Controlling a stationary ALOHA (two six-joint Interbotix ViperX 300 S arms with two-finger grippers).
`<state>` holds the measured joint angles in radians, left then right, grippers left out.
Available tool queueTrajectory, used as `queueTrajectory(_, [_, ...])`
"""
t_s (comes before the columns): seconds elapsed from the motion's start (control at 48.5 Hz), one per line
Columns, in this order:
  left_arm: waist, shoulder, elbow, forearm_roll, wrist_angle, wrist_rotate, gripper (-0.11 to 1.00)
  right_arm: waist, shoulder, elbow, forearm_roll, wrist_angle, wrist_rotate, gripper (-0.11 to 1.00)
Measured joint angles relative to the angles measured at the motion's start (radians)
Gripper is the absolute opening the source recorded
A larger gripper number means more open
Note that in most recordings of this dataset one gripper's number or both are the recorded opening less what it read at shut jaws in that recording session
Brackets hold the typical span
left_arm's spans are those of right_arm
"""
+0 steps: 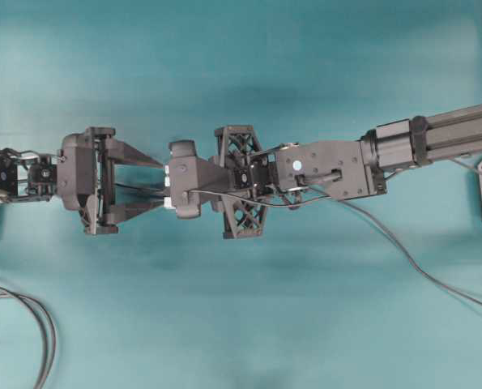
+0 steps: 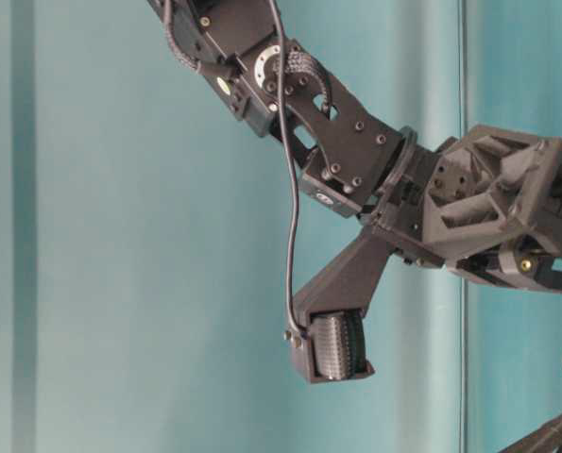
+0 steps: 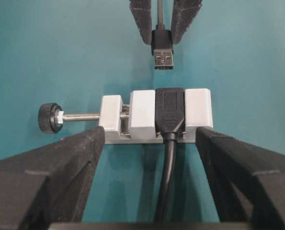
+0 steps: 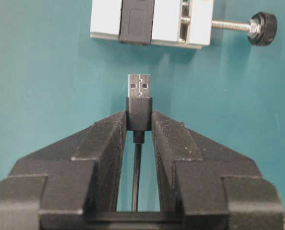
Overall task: Insert the USB cable into the female connector supported by the left arm.
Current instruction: 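Grip the white clamp with the left gripper and align plug with socket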
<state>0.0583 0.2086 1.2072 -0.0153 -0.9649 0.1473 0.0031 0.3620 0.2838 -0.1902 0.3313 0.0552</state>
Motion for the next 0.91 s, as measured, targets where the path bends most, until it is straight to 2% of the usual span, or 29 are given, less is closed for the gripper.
queueTrajectory(0.391, [0.000,0.002,-0.006,-0.002,0.014,-0.002,0.84,0.000,0.031,-0.040,0.000,-0.003,0.000,0.21])
queueTrajectory(0.659, [-0.002,0.002,-0.011,-0.017,0.029,-0.002,0.84,0.000,0.032,-0.043,0.000,-0.003,0.054,0.21])
queueTrajectory(0.906, [0.002,0.002,-0.014,-0.020,0.038,-0.002,0.84,0.003,0.031,-0.043,0.000,-0.005,0.060,0.21])
